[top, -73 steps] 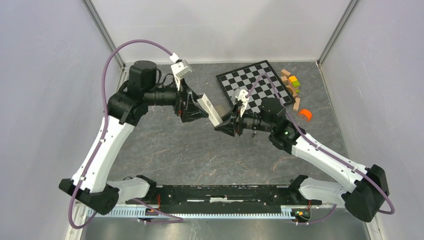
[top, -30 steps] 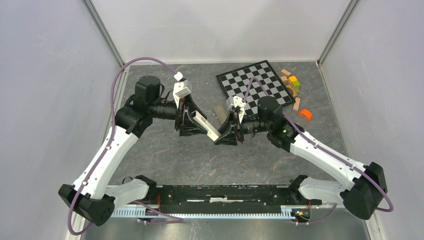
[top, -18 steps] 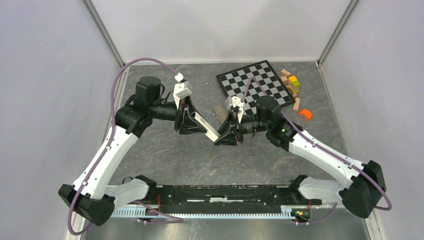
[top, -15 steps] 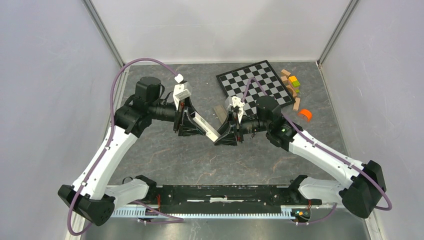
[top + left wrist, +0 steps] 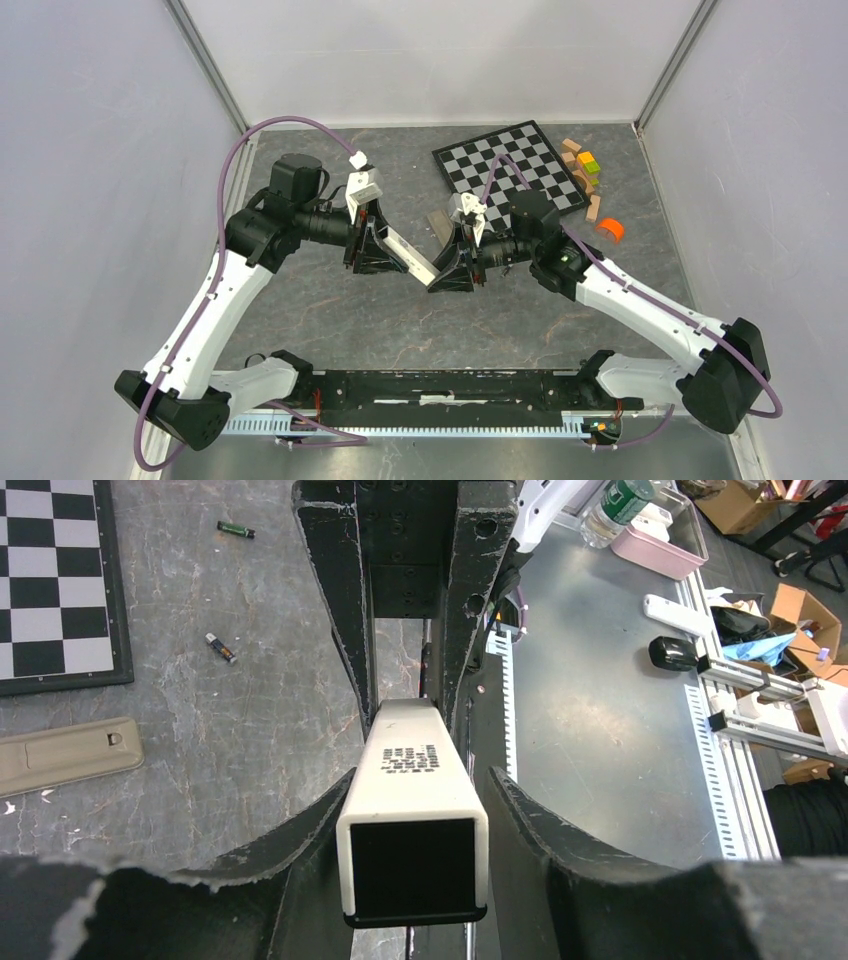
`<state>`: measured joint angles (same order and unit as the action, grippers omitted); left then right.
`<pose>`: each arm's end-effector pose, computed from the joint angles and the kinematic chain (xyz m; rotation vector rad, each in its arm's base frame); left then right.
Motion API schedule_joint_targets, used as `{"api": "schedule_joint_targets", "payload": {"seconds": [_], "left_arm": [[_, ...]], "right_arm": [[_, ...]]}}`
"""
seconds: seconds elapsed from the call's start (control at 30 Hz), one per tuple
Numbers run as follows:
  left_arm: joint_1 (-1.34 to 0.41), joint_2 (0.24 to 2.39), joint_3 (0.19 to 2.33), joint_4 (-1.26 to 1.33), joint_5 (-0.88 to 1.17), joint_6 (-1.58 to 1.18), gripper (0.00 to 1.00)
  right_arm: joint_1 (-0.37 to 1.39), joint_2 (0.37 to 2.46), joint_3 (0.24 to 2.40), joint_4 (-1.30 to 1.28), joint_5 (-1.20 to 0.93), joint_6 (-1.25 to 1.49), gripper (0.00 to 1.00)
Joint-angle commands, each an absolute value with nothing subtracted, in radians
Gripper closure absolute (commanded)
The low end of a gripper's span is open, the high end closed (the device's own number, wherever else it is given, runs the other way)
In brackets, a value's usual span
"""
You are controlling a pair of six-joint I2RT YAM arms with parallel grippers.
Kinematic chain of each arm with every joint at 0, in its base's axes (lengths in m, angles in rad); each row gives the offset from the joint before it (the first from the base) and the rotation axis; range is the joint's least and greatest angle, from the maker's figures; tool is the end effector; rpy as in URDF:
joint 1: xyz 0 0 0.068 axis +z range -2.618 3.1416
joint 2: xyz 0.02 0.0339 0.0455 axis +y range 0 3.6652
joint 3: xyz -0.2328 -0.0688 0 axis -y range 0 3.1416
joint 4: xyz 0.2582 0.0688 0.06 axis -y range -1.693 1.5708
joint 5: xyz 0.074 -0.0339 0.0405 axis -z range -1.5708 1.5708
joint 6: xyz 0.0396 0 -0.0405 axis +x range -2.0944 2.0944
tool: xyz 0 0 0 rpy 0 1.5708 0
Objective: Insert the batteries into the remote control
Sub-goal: Adjust the remote control.
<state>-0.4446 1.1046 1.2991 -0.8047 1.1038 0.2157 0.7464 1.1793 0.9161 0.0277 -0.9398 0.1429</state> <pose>0.1946 -0.1319 0.3776 1.2350 1.6568 -1.3207 0.1917 0.2209 0.2967 -1.2351 1.5192 1.4497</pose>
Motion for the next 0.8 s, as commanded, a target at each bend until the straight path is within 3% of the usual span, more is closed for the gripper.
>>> {"api": "schedule_joint_targets", "payload": {"seconds": [0.0,0.2,0.47,0.77], "left_arm": [[-0.442,1.106,1.34,-0.81,1.12,0.24,0.45],[-0.442,1.096,1.314,-0.733,1.112,0.181,0.39],[-0.443,1.094,1.293,-0.727,1.12,0.179,0.51],[-0.442,1.094,1.302,-0.796,1.105,0.228,0.38]], "right_arm": [[0.746,1.188,0.968,0.051,-0.943,0.132,1.0],[0.747,1.191,0.966,0.052,-0.942,0.13,1.0],[0.747,1.187,0.968,0.058,-0.937,0.135,1.0],[0.747,1.182,0.965,0.067,-0.933,0.135,1.0]]}}
